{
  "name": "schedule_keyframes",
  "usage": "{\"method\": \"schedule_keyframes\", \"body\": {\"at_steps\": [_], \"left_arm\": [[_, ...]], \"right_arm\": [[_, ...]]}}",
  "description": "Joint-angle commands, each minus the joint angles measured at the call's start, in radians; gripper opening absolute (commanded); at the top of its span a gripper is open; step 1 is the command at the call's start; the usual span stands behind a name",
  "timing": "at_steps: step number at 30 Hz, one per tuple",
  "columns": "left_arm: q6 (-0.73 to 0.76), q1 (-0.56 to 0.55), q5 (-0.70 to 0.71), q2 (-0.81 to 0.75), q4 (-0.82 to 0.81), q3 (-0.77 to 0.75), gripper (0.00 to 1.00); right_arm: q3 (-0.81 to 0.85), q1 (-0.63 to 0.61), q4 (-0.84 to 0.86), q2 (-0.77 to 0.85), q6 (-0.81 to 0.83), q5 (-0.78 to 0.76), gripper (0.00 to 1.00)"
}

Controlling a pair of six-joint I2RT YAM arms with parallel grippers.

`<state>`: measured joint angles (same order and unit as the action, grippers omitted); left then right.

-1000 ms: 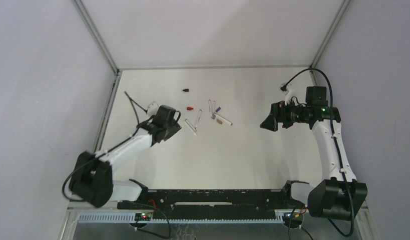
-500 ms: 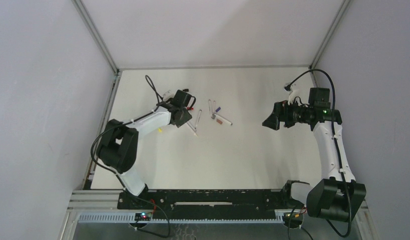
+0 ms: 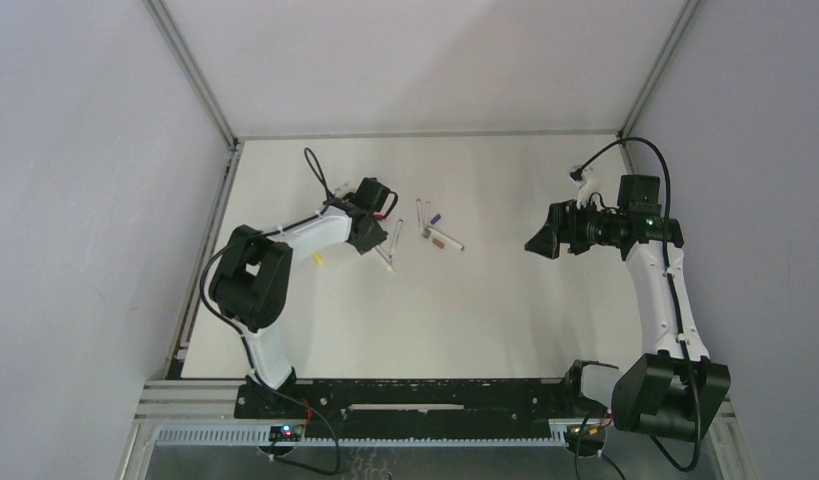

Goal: Insert the pens into the pen caps
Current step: Pick up the pen from the center of the board.

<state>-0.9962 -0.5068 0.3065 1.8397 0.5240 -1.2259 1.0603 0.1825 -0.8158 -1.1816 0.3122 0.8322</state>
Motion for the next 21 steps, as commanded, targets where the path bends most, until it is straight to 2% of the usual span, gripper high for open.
{"method": "schedule_keyframes", "body": {"at_steps": [1,11,15,21], "left_arm": [[0.027,-0.006,-0.006,0.014,0.017,-0.049,0.32],[0.034,-0.010,-0.024,0.041,0.017,-0.046,0.28],[0.034,-0.010,-0.038,0.050,0.017,-0.041,0.23],[0.046,-0.012,-0.057,0.054,0.034,-0.025,0.23]], "right_arm": [[-0.005,0.006,0.037,-0.005,-0.013,0.015,0.94],[-0.005,0.009,0.039,-0.010,-0.017,0.015,0.94],[-0.005,0.009,0.039,-0.009,-0.019,0.015,0.94],[-0.005,0.012,0.038,-0.004,-0.020,0.015,0.94]]}}
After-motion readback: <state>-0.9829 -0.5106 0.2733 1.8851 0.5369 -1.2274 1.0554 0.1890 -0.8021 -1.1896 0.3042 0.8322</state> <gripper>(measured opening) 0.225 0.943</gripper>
